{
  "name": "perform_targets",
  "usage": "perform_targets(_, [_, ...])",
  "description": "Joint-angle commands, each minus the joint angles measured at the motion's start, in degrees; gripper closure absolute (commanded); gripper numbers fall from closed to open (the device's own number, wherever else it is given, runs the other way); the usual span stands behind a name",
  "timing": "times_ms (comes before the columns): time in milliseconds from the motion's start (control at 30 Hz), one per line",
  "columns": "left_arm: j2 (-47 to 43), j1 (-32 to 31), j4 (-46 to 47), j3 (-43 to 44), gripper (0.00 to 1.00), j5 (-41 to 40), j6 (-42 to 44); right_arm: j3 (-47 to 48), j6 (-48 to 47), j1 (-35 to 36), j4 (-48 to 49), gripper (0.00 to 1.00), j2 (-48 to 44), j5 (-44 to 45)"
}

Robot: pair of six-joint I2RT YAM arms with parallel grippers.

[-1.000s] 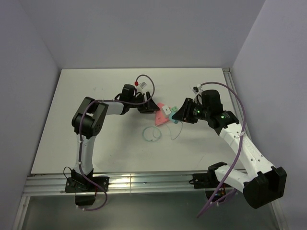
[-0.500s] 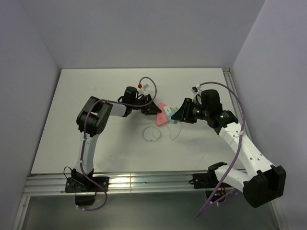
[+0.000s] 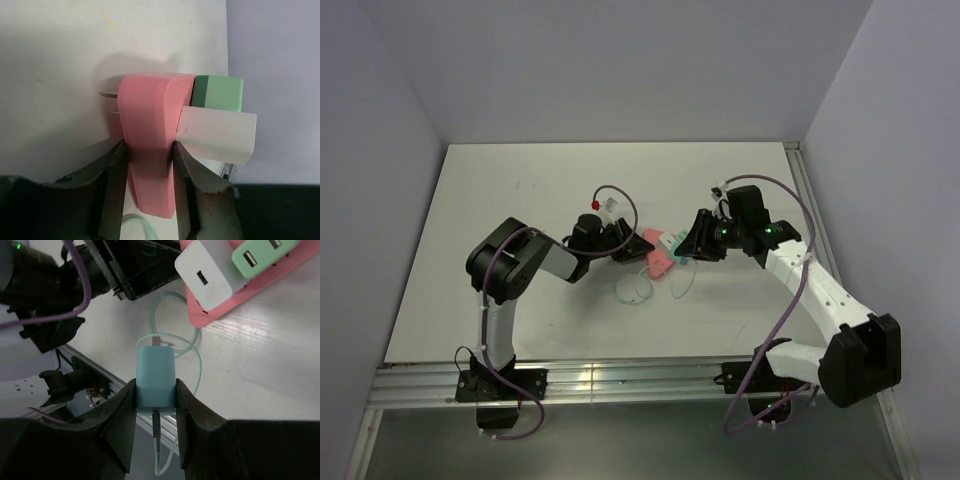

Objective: Insert the plug

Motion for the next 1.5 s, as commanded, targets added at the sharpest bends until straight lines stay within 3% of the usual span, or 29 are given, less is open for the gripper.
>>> perform_targets(0, [-1.65,-5.16,8.27,-2.30,1.00,-11.89,-2.14,4.06,-0.25,0.50,-2.41,1.00,3.49,-2.21])
perform_targets(100, [-2.27,-8.32,12.50,-4.76,0.99,-20.48,-3.73,6.96,-2.35,0.85,-6.97,1.00,7.36,-3.00])
perform_targets(300, [-2.97,-11.67,16.72,-9.33,1.00,-27.98,-6.88,10.31,-1.14,0.76,-14.80,1.00,11.24,-2.37])
perform_targets(600, [2.83,-11.76,22.96,-9.95,1.00,-26.84,-11.46,10.74,1.94,1.82,-18.32,1.00,16.60,-0.64])
perform_targets(1200, [5.91,-10.44,25.77,-9.60,0.99,-23.85,-13.22,16.20,7.38,2.35,-16.66,1.00,24.78,3.51])
perform_targets(1467, [6.70,-10.26,25.95,-8.72,1.00,-22.27,-13.40,22.34,7.39,3.57,-21.13,1.00,29.51,6.93])
